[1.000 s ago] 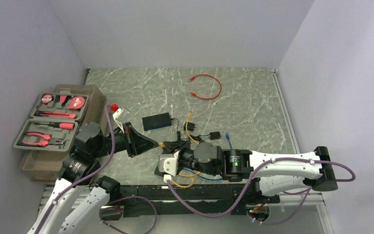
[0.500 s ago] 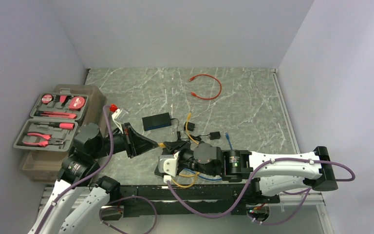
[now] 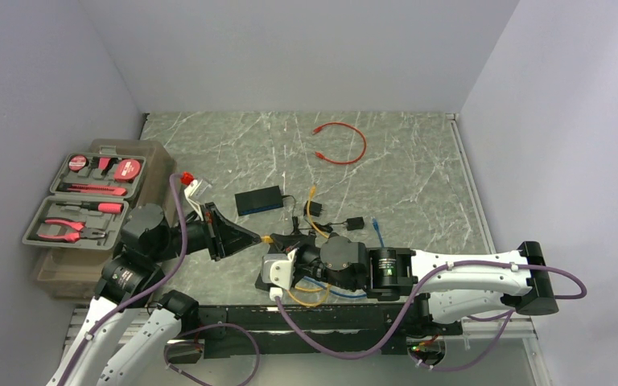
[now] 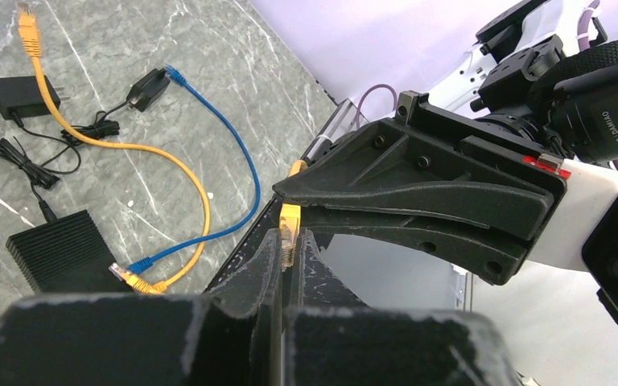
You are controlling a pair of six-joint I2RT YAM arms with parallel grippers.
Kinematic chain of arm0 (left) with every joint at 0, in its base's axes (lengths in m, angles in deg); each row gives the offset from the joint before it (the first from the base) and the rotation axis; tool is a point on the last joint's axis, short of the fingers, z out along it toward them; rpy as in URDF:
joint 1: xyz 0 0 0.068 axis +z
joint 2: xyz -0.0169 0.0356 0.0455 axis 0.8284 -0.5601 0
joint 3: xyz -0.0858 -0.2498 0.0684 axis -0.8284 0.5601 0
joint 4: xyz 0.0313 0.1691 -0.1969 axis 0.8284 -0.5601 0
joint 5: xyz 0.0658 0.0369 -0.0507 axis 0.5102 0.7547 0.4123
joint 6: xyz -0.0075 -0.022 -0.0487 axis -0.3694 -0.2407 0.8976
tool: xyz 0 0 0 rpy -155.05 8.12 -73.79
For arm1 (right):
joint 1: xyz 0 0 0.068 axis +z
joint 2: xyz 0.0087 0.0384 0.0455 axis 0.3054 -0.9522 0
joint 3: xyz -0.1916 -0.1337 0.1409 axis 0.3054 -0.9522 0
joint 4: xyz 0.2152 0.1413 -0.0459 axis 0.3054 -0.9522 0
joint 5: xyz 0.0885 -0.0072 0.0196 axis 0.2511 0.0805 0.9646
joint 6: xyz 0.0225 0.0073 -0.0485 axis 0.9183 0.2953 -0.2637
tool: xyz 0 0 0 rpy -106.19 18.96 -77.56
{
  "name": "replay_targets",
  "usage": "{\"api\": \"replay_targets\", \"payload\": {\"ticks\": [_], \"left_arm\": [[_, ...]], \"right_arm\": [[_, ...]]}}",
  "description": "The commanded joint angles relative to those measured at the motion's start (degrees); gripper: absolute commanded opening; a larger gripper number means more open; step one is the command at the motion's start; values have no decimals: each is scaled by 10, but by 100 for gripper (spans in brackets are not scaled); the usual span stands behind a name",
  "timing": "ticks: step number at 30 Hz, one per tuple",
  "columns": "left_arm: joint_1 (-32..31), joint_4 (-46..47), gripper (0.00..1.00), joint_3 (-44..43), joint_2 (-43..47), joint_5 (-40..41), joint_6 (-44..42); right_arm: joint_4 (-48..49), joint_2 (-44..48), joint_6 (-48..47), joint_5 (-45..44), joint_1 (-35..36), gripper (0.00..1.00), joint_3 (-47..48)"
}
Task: Insert the plug into the switch port
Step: Pick up the connector from the center of the board.
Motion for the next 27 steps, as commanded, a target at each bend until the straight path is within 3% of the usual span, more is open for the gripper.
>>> {"api": "replay_targets", "payload": {"ticks": [1, 5, 8, 14, 16, 27], "left_arm": [[-1, 28, 0, -17, 2, 3, 11], [-1, 40, 13, -6, 6, 11, 14], [-1, 61, 35, 6, 21, 35, 17], [-1, 73, 66, 11, 25, 86, -11], [-1, 70, 98, 7, 20, 109, -32], [-1, 53, 99, -29, -25, 306, -139]], "right_arm": [[24, 2, 1, -6, 6, 0, -2], [26, 6, 13, -8, 6, 0, -5], [25, 10, 23, -11, 6, 0, -10], [20, 26, 43, -30, 7, 0, -26], [14, 36, 45, -44, 6, 0, -28], [-89, 106, 3, -230, 6, 0, 2]]}}
